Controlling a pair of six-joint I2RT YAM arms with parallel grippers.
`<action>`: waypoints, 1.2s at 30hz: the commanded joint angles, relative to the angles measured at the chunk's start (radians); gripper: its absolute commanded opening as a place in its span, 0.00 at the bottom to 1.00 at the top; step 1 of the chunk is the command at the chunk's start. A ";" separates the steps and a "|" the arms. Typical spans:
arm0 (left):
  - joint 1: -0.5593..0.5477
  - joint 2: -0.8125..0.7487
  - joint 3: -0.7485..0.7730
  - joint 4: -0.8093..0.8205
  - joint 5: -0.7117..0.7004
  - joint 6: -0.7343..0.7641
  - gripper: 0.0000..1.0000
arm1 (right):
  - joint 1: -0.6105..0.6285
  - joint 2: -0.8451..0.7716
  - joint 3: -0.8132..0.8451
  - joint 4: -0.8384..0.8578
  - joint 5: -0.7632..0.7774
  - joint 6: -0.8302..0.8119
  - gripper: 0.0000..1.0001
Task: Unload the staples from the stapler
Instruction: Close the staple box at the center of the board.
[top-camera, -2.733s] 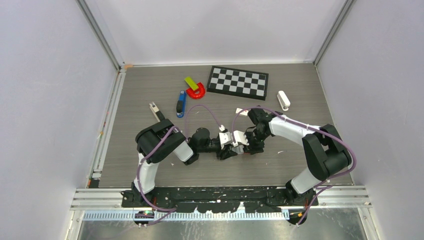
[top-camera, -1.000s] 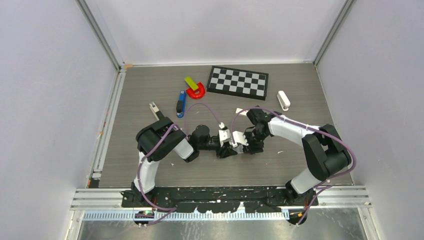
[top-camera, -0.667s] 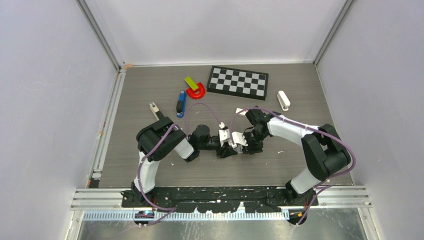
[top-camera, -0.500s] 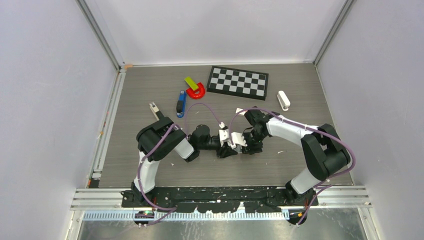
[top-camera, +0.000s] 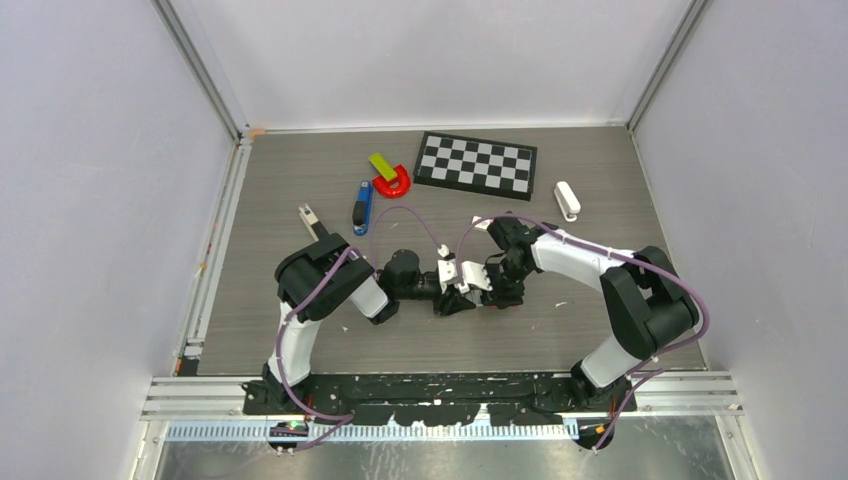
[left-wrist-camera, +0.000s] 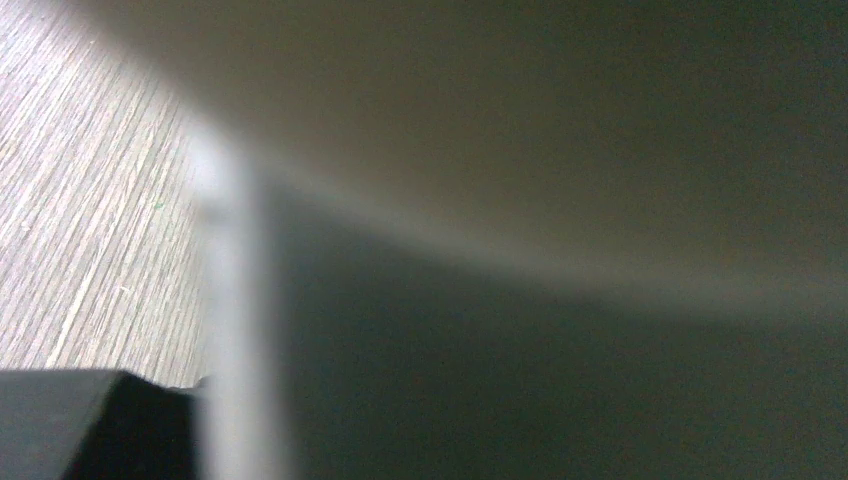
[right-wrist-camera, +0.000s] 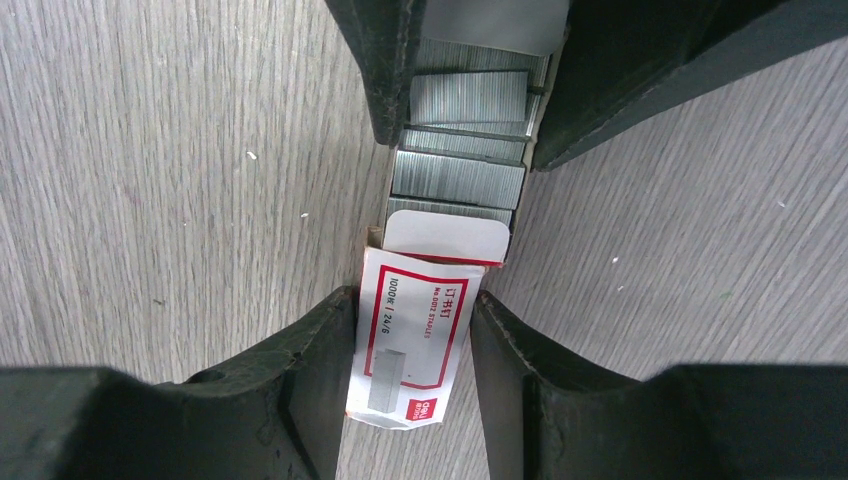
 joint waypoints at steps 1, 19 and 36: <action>-0.020 0.033 0.010 -0.061 -0.007 -0.014 0.45 | 0.019 0.052 0.007 0.125 0.052 0.038 0.53; -0.020 0.031 -0.001 -0.060 -0.072 -0.012 0.46 | -0.037 -0.035 0.017 0.005 -0.067 0.011 0.78; -0.020 0.019 -0.010 -0.052 -0.073 -0.010 0.46 | -0.101 -0.049 0.029 -0.059 -0.081 0.118 0.84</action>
